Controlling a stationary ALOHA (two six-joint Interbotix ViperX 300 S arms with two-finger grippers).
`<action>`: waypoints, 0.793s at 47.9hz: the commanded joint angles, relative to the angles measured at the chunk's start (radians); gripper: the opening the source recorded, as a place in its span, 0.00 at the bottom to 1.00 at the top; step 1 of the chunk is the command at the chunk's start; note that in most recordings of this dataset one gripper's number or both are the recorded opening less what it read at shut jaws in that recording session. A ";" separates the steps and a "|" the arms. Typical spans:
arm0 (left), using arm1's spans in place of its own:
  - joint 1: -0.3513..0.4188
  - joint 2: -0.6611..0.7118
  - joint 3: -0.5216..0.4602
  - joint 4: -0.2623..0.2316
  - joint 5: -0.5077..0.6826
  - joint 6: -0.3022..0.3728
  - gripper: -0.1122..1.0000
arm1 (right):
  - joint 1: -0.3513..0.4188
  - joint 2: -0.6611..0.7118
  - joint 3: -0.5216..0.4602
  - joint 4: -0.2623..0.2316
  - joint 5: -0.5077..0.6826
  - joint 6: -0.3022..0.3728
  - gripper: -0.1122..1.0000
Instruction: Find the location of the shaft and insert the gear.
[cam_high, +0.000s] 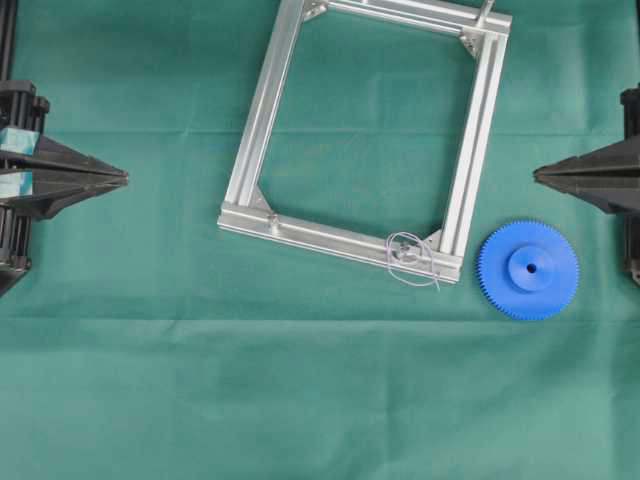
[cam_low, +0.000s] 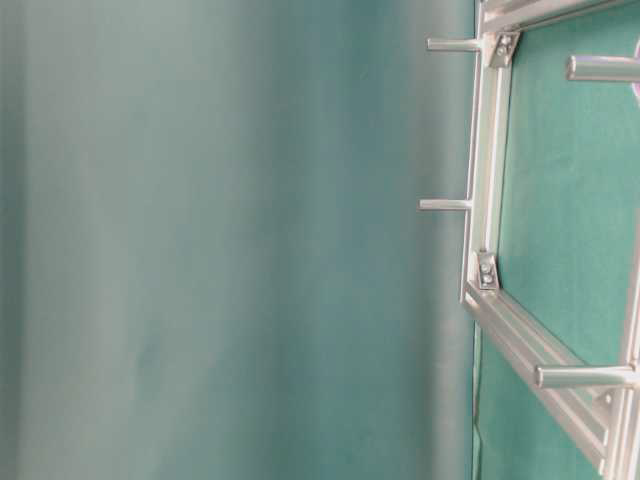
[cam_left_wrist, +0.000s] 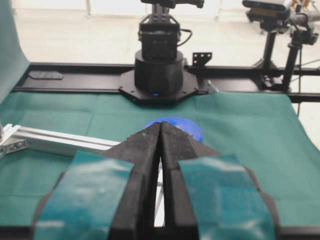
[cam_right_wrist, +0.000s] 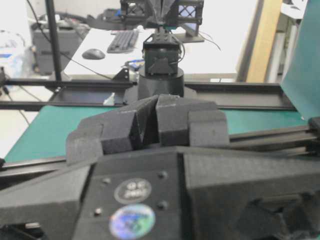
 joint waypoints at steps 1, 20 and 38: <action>0.002 0.008 -0.031 -0.009 -0.002 0.023 0.11 | -0.005 0.011 -0.014 0.002 -0.002 -0.002 0.10; 0.002 0.005 -0.032 -0.014 0.043 0.026 0.11 | -0.005 0.008 -0.066 0.000 0.175 0.000 0.10; 0.002 0.003 -0.032 -0.015 0.060 0.025 0.11 | -0.005 0.005 -0.069 0.005 0.179 0.018 0.59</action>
